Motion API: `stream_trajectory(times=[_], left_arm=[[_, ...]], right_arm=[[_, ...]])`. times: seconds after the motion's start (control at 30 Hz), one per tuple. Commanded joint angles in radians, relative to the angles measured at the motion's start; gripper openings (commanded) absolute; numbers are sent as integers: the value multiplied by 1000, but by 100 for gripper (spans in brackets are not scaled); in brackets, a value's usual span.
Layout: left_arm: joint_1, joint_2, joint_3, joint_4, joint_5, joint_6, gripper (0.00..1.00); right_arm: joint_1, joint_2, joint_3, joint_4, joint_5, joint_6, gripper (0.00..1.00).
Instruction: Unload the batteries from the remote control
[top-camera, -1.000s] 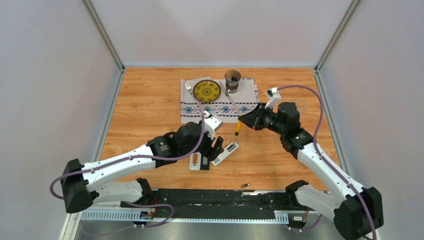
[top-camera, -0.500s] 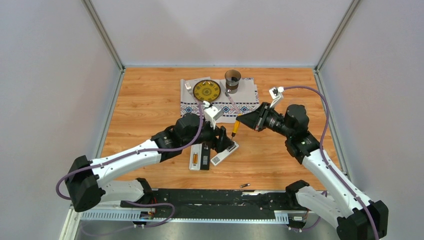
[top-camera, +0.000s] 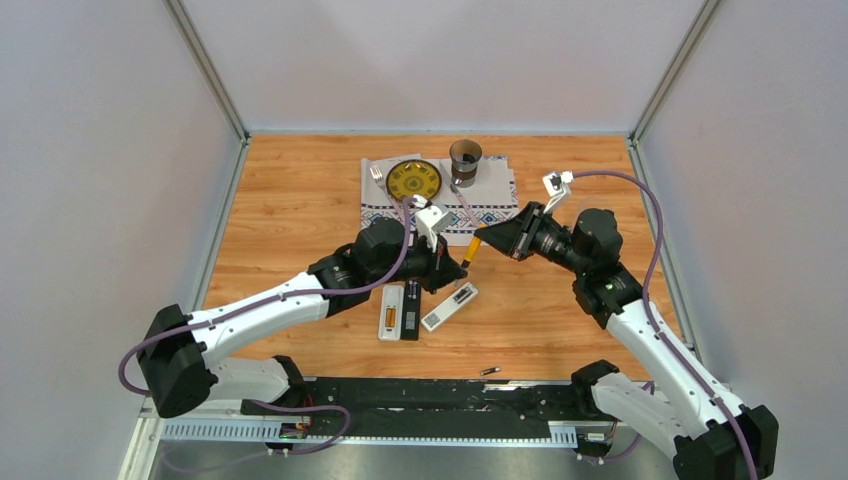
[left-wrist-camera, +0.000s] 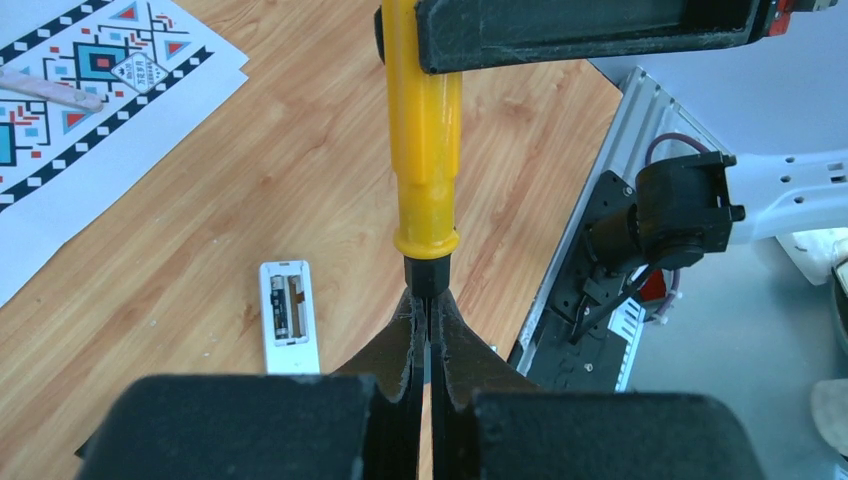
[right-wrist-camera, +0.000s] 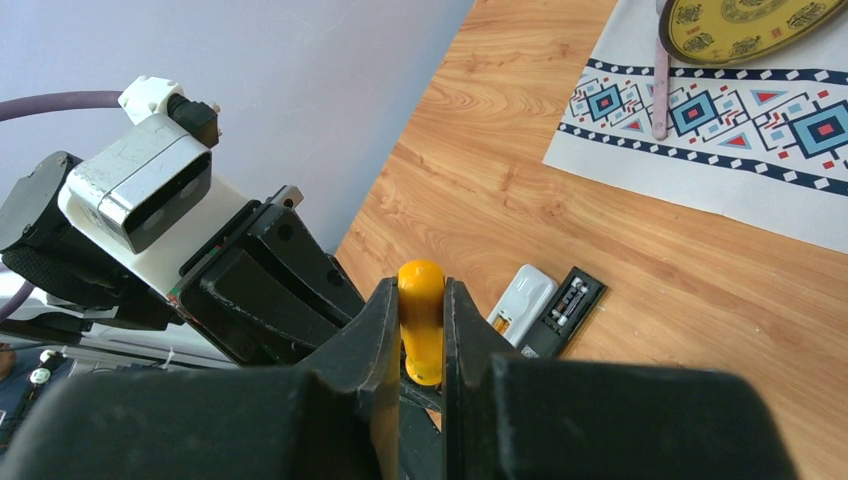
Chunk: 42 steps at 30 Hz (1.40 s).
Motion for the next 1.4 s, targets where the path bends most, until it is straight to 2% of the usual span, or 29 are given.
stream_trajectory(times=[0.0,0.07,0.1,0.17,0.2,0.27,0.3,0.33,0.37,0.53,0.57,0.7,0.77,0.83,0.9,0.97,1.0,1.07,1.2,1.23,1.3,1.33,1.37], left_arm=[[-2,-50,37,10,1,53,0],[-2,-67,45,-18,4,76,0],[-2,-73,46,-20,4,85,0],[-2,-96,48,-55,2,110,0],[-2,-102,49,-62,4,119,0],[-2,-124,52,-90,4,146,0],[-2,-131,54,-101,-1,151,0],[-2,-142,57,-112,-8,163,0],[-2,-150,63,-133,-14,166,0],[-2,-180,65,-142,-24,180,0],[-2,-182,68,-144,-16,180,0],[-2,-176,82,-153,12,191,0],[-2,-171,82,-150,22,188,0],[-2,-165,80,-139,31,183,0],[-2,-164,80,-135,36,180,0],[-2,-160,80,-135,36,179,0],[-2,-160,80,-136,36,180,0],[-2,-160,82,-139,28,180,0],[-2,-170,76,-150,4,185,0],[-2,-176,72,-152,-7,185,3],[-2,-183,69,-161,-16,189,13],[-2,-183,71,-173,-27,191,28],[-2,-185,71,-184,-30,192,38]], right_arm=[[12,-6,82,18,-77,16,21],[12,-4,93,20,-92,18,25],[12,-3,99,20,-98,16,38],[10,-4,114,23,-113,16,54],[10,-6,117,26,-117,15,67],[12,-10,125,35,-127,22,81],[10,-10,128,36,-129,24,92],[10,-9,130,38,-127,25,97],[10,-7,134,47,-136,36,100],[12,31,141,75,-173,65,100],[12,36,141,75,-182,62,98],[13,65,145,92,-218,67,72],[19,89,154,89,-242,65,65],[25,106,160,87,-255,59,54],[28,109,159,84,-252,59,36],[30,108,154,75,-249,56,26],[30,105,156,70,-247,53,15],[30,102,159,49,-241,38,2],[30,91,165,12,-227,1,0],[32,88,165,3,-222,-8,0],[33,83,167,-25,-204,-36,0],[32,82,168,-34,-196,-44,0],[32,82,170,-40,-178,-54,0]])
